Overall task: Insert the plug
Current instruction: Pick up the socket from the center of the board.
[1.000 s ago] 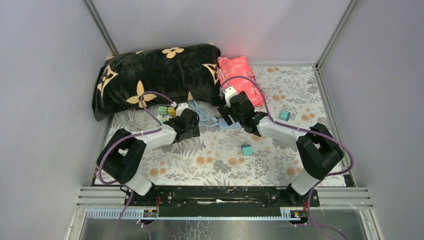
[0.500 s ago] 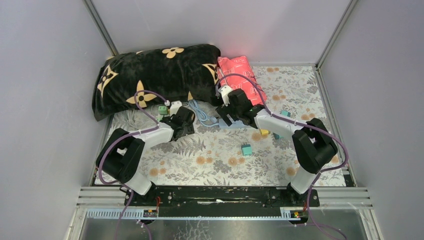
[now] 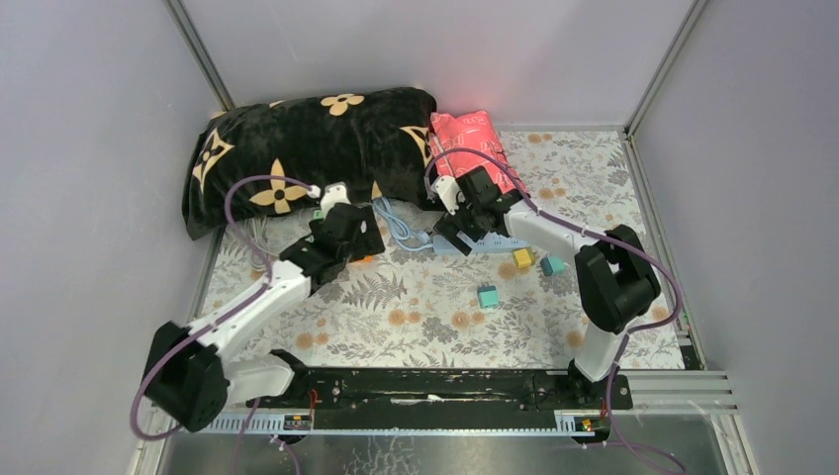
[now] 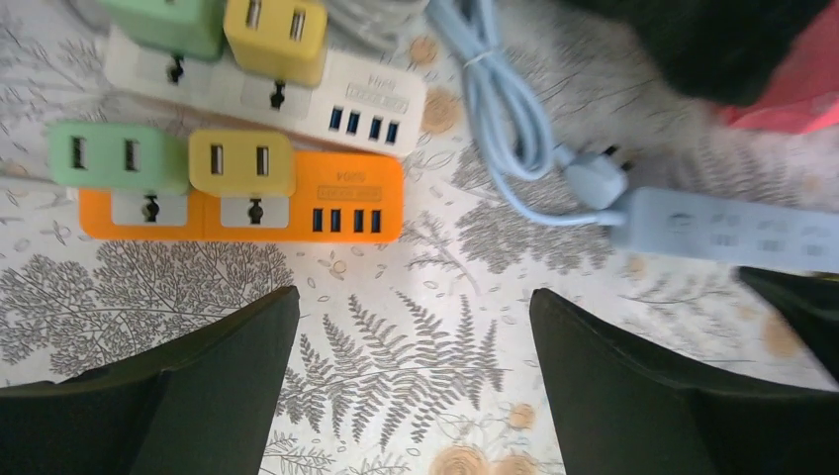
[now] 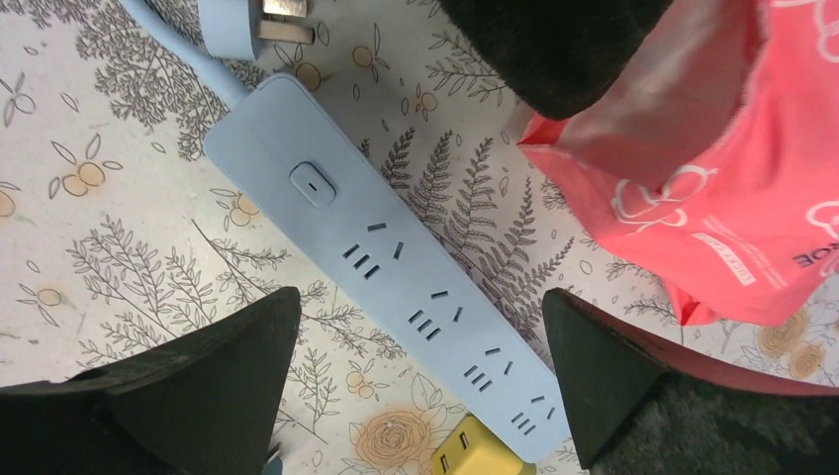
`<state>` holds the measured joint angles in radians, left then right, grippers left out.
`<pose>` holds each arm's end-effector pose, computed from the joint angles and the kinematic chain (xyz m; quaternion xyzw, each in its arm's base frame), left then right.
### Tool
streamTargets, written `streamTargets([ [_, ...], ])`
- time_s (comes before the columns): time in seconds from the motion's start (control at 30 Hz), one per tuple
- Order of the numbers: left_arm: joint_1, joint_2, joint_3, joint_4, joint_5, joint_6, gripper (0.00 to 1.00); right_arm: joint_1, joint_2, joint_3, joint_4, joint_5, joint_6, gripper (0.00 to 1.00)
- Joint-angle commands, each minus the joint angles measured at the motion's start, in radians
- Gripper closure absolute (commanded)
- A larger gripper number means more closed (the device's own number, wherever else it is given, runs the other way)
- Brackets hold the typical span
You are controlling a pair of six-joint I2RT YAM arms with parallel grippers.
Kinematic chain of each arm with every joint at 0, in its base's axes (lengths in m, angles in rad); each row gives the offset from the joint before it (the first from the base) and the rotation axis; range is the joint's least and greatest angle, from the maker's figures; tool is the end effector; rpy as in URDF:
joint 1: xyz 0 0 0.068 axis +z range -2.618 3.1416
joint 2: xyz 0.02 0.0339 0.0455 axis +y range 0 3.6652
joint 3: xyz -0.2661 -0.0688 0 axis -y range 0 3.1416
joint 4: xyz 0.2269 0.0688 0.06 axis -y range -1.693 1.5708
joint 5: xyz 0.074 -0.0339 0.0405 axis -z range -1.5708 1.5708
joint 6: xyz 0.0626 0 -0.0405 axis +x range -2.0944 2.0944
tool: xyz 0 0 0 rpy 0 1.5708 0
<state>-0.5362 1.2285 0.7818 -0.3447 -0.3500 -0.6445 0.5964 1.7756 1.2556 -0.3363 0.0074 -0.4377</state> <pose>0.2298 -0.1116 0.2258 -0.1153 0.9060 -0.0745 0.4004 0.3232 0.2189 0.2102 -0.4620 0.8150 0.0243 0.3489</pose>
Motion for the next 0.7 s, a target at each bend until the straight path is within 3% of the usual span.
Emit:
streamTargets([
  [0.0, 0.002, -0.125, 0.101, -0.107, 0.011, 0.045, 0.06, -0.020, 0.042, 0.063, -0.066, -0.067, -0.069, 0.00],
  [0.23, 0.004, -0.244, 0.258, -0.208, -0.036, 0.217, 0.02, -0.035, 0.103, 0.110, -0.100, -0.101, -0.112, 0.00],
  [0.43, 0.022, -0.315, 0.207, -0.197, -0.114, 0.258, 0.00, -0.035, 0.162, 0.125, -0.118, -0.108, -0.134, 0.01],
  [0.67, 0.076, -0.343, 0.169, -0.184, -0.083, 0.238, 0.00, -0.035, 0.219, 0.154, -0.114, -0.126, -0.155, 0.10],
])
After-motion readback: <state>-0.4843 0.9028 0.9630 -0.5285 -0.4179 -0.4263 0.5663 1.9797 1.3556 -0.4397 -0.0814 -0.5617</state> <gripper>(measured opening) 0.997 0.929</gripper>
